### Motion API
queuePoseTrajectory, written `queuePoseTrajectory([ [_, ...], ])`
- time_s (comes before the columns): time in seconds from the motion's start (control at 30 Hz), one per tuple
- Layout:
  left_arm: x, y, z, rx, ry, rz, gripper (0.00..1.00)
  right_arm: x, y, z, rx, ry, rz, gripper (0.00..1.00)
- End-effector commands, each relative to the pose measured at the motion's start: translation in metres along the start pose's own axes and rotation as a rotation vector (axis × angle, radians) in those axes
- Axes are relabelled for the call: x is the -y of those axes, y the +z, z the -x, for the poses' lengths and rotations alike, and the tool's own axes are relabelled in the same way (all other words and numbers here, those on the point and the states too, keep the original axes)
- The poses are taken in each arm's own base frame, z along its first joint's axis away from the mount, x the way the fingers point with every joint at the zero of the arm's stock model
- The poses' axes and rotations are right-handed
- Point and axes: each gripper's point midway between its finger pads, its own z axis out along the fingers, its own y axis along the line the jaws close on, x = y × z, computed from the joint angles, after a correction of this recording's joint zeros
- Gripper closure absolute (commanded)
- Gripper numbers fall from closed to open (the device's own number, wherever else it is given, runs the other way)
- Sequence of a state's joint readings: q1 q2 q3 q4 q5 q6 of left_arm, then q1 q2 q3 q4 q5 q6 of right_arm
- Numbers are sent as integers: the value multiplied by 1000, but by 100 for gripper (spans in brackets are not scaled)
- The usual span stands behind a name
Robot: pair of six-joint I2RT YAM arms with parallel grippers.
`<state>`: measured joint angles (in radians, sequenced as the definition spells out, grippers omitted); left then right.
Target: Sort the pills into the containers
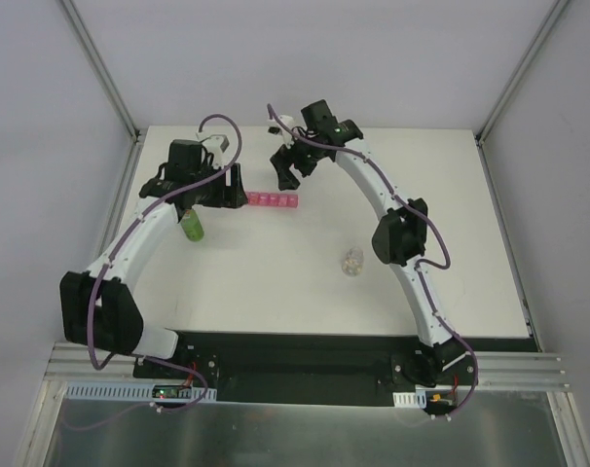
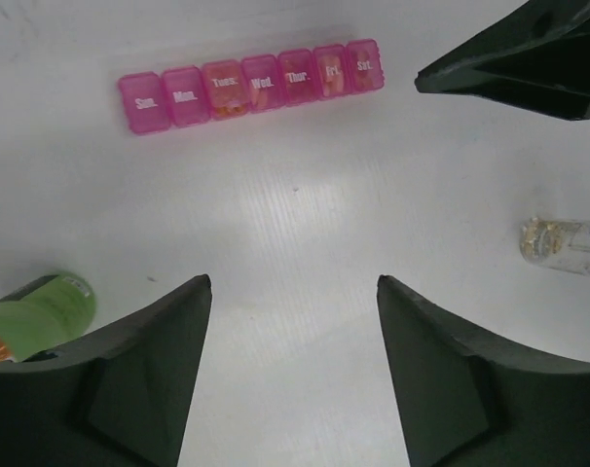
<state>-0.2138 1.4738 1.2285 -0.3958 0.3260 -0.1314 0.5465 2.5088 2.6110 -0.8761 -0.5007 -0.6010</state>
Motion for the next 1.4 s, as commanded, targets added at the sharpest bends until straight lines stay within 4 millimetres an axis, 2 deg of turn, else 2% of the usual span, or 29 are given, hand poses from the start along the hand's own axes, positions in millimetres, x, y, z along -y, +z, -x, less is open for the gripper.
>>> queuePoseTrajectory([
  [0.0, -21, -27, -1, 101, 37, 113, 25, -4, 16, -42, -179, -233, 16, 1],
  [0.07, -30, -31, -10, 104, 39, 139, 24, -5, 22, -41, -173, -282, 31, 0],
  [0.13, -30, -39, -15, 120, 43, 145, 24, -7, 27, -38, -163, -318, 36, 1],
  [0.27, -30, -44, -40, 108, 25, 139, 24, -8, 47, -43, -172, -366, 35, 0],
  [0.33, -27, -52, -42, 131, 24, 134, 24, -8, 54, -45, -184, -384, 27, 0],
  [0.47, -19, -63, -50, 162, 18, 104, 24, 5, 67, -55, -218, -409, -22, 0],
  [0.67, -3, -78, -51, 211, 13, 41, 23, 15, 74, -66, -245, -436, -32, 5],
  [0.9, 6, -84, -51, 255, -15, 3, 20, 18, 77, -72, -256, -444, -22, 25],
  [1.0, 11, -84, -52, 264, -30, -30, 18, 18, 75, -73, -262, -448, -15, 41],
  [1.03, 14, -84, -51, 264, -32, -43, 18, 17, 74, -74, -265, -450, -11, 50],
  [1.13, 19, -82, -52, 273, -46, -78, 18, 13, 71, -79, -283, -445, 11, 61],
  [1.17, 19, -81, -56, 276, -70, -84, 18, 9, 68, -82, -294, -437, 26, 63],
  [1.2, 20, -81, -51, 309, -83, -87, 18, 7, 67, -83, -298, -432, 32, 65],
  [1.23, 18, -77, -57, 310, -106, -91, 18, 5, 64, -84, -306, -425, 40, 69],
  [1.33, 26, -76, -53, 386, -171, -156, 20, -8, 53, -93, -334, -386, 88, 75],
  [1.37, 30, -78, -51, 413, -210, -182, 22, -14, 44, -88, -325, -384, 96, 76],
])
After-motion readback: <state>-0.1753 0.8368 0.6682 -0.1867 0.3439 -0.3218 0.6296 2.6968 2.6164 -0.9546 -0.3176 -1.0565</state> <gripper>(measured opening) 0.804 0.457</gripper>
